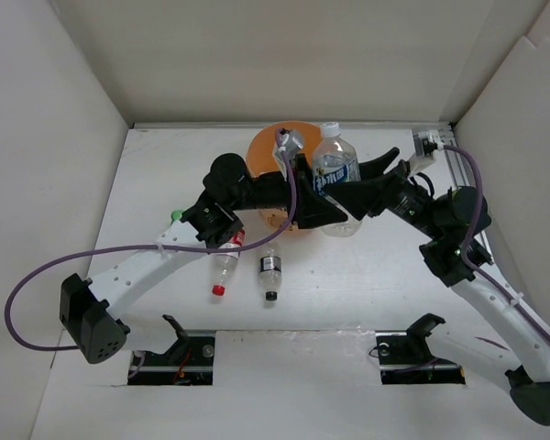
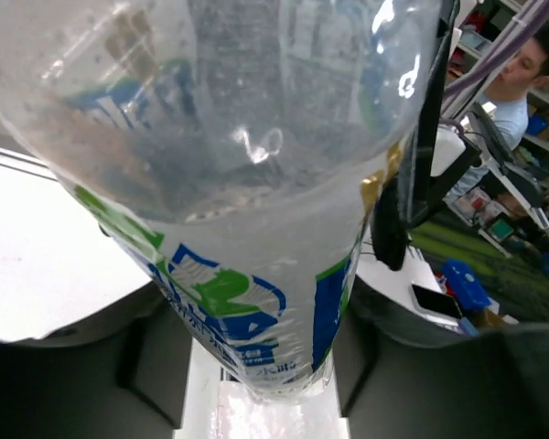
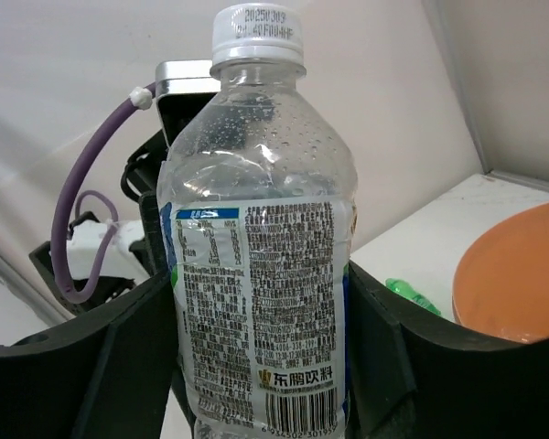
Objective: Put the plastic bottles in the bin
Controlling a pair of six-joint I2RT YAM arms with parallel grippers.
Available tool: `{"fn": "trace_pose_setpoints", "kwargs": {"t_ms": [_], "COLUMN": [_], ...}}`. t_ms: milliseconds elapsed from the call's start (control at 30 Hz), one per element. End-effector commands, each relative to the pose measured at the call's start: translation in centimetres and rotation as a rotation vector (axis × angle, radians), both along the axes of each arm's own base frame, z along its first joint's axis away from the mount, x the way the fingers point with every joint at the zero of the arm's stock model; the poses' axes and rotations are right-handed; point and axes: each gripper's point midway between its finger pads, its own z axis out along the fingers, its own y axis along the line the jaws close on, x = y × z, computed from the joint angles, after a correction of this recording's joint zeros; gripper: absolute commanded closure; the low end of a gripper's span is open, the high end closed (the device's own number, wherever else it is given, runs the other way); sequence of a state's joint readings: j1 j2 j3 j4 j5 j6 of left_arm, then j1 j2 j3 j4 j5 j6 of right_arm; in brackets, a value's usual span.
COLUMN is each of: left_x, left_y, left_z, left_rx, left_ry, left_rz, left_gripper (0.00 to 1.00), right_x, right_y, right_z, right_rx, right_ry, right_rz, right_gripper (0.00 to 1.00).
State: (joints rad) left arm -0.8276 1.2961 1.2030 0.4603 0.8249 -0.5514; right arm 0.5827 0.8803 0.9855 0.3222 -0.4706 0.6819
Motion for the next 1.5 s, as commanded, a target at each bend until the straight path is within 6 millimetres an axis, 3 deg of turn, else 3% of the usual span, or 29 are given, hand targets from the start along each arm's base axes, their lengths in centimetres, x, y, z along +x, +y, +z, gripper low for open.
{"fn": "trace_pose_setpoints", "kwargs": {"t_ms": [0,33,67,133,167,200,333,400,433,467,500,533,600,633,667,733,767,800,833,867,967,1000,1033,1167,1300,1467], "left_x": [-1.1,-0.4,0.9,2.2,3.2,4.9,9.7,11.2,13.1,14.0,14.9,16.6,18.9,20.3,21.7,23.2,24.0,24.7,25.0,25.4,25.9,25.8,25.8,24.9,23.4,21.4], "left_y": [0.9,0.7,0.8,1.2,1.3,2.0,3.1,3.3,3.3,3.6,3.7,3.7,4.7,4.5,5.6,6.1,6.0,6.6,6.7,6.6,7.3,7.7,8.0,8.4,10.9,16.9], "left_z": [5.9,5.7,5.5,6.2,5.5,6.2,5.5,5.2,4.1,4.5,4.2,2.7,2.3,-0.2,0.4,-0.9,-2.8,-2.7,-3.0,-4.2,-4.2,-4.4,-3.7,-2.4,-0.6,1.1], "left_rx": [-0.175,-0.166,-0.153,-0.150,-0.124,-0.131,-0.072,-0.042,0.001,0.004,0.021,0.065,0.093,0.171,0.166,0.198,0.251,0.259,0.264,0.295,0.303,0.314,0.300,0.286,0.247,0.165], "left_ry": [-0.126,-0.120,-0.092,-0.100,-0.072,-0.074,-0.044,-0.053,-0.047,-0.053,-0.049,-0.021,-0.003,0.048,0.075,0.148,0.171,0.175,0.197,0.218,0.253,0.271,0.280,0.287,0.345,0.415], "left_rz": [0.026,0.059,0.143,0.233,0.273,0.350,0.554,0.628,0.706,0.751,0.790,0.855,0.957,1.001,1.085,1.158,1.181,1.214,1.233,1.248,1.304,1.323,1.339,1.342,1.409,1.601], "left_gripper": [0.86,0.88,0.88,0.90,0.90,0.90,0.94,0.94,0.94,0.94,0.94,0.94,0.85,0.83,0.81,0.73,0.72,0.69,0.66,0.53,0.24,0.09,0.02,0.00,0.00,0.00], "right_x": [-0.2,-0.7,-0.4,0.9,1.2,2.2,5.5,5.8,6.2,6.5,6.3,6.4,6.1,5.8,5.3,5.0,4.6,4.6,4.4,4.1,3.8,3.4,3.4,3.2,3.1,3.9], "right_y": [0.3,-0.3,-0.9,-2.4,-3.4,-4.6,-9.6,-11.8,-12.4,-13.6,-14.0,-14.2,-14.4,-14.6,-14.8,-15.2,-15.4,-15.4,-15.3,-15.5,-15.5,-15.5,-15.4,-15.3,-15.5,-15.3], "right_z": [1.5,2.2,2.2,2.3,2.6,2.7,0.9,0.3,-0.3,-1.0,-1.2,-1.4,-1.8,-1.7,-1.3,-1.7,-1.3,-1.6,-1.4,-1.2,-0.9,-0.7,-1.0,-0.8,-0.7,-2.0], "right_rx": [0.038,0.054,0.051,0.033,0.027,0.028,-0.049,-0.077,-0.086,-0.105,-0.107,-0.114,-0.132,-0.130,-0.117,-0.133,-0.122,-0.129,-0.139,-0.130,-0.144,-0.147,-0.164,-0.174,-0.183,-0.238], "right_ry": [-0.044,-0.060,-0.067,-0.054,-0.055,-0.039,0.046,0.086,0.111,0.134,0.141,0.150,0.153,0.152,0.142,0.146,0.137,0.143,0.136,0.130,0.123,0.108,0.105,0.096,0.091,0.126], "right_rz": [0.009,0.000,-0.036,-0.145,-0.196,-0.284,-0.608,-0.716,-0.754,-0.818,-0.833,-0.842,-0.844,-0.844,-0.844,-0.856,-0.856,-0.856,-0.850,-0.850,-0.842,-0.834,-0.828,-0.822,-0.824,-0.836], "right_gripper": [0.44,0.30,0.00,0.00,0.00,0.00,0.00,0.00,0.00,0.00,0.00,0.00,0.00,0.00,0.00,0.00,0.00,0.00,0.00,0.00,0.00,0.00,0.00,0.00,0.00,0.00]}}
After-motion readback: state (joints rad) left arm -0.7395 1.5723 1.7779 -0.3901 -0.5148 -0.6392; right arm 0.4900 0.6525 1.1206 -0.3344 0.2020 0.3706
